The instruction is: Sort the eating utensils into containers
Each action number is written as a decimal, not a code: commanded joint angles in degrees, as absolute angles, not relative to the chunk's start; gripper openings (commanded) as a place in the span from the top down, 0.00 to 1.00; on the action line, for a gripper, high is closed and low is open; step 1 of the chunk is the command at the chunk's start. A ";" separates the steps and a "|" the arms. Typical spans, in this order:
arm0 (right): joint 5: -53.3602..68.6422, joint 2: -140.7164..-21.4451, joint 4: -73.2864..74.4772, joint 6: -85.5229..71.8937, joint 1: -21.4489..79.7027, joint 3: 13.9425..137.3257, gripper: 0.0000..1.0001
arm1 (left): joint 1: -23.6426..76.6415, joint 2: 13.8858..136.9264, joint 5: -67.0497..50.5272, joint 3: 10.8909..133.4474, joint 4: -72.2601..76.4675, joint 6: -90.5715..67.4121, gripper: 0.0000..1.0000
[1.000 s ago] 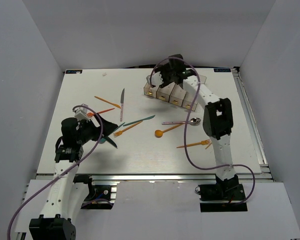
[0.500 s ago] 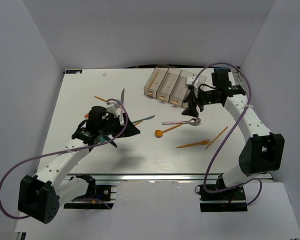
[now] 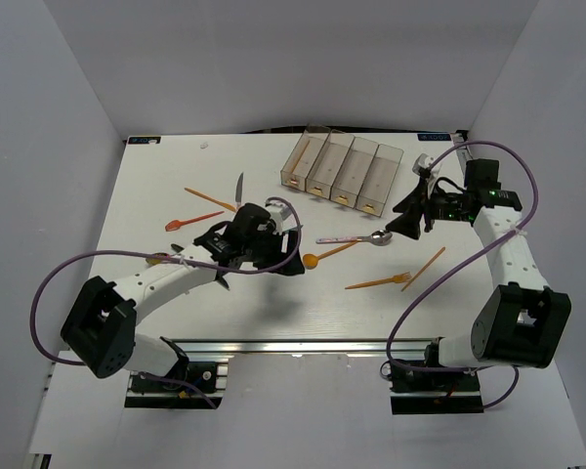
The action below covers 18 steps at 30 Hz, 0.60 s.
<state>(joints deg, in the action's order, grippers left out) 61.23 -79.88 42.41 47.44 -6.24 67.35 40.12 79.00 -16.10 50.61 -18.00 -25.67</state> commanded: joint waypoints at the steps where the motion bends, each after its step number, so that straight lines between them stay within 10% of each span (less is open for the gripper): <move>1: 63.72 -77.70 42.72 47.99 -6.24 65.49 0.31 | 39.73 78.92 -7.24 56.77 -21.87 -21.80 0.19; 18: 63.19 -77.61 40.25 47.90 -6.24 61.88 0.32 | 13.10 85.68 -13.09 62.05 -28.04 -27.94 0.25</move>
<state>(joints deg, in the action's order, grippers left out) 61.67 -78.67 41.60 47.40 -6.26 62.24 15.11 84.47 -10.83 59.11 -27.49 -24.51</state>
